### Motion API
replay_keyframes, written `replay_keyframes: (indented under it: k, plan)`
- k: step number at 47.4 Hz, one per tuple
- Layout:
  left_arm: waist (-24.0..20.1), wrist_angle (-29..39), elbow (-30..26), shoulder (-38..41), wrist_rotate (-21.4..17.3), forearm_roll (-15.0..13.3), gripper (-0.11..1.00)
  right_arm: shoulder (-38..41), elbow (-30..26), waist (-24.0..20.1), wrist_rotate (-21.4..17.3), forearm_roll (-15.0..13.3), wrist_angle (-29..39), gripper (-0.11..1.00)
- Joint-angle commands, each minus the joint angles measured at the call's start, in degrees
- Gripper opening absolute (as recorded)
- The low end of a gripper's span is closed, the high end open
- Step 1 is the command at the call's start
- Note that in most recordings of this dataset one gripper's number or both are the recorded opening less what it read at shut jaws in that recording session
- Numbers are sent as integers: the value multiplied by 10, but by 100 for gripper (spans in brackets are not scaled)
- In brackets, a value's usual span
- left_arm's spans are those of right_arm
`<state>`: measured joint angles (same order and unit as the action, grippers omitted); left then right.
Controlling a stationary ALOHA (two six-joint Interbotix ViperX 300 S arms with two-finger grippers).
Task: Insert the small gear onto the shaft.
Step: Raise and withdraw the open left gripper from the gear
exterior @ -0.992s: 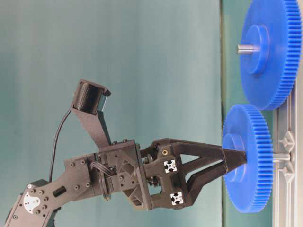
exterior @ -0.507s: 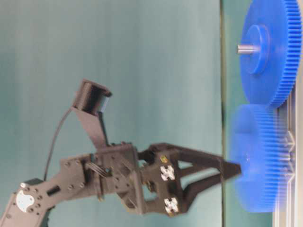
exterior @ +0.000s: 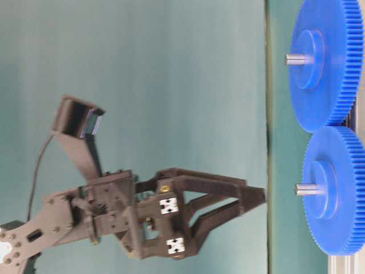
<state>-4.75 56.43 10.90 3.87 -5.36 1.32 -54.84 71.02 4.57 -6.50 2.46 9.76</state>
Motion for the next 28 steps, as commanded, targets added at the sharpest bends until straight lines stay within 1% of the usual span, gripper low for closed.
replay_keyframes:
  k: [1, 28]
  plan:
    - [2, -1, -16, -21, 1, 2, 82, 3, -6, 1, -8, 1, -5, 8]
    - [4, -2, -17, -33, 1, 2, 82, 3, -6, 2, -8, 1, -5, 8]
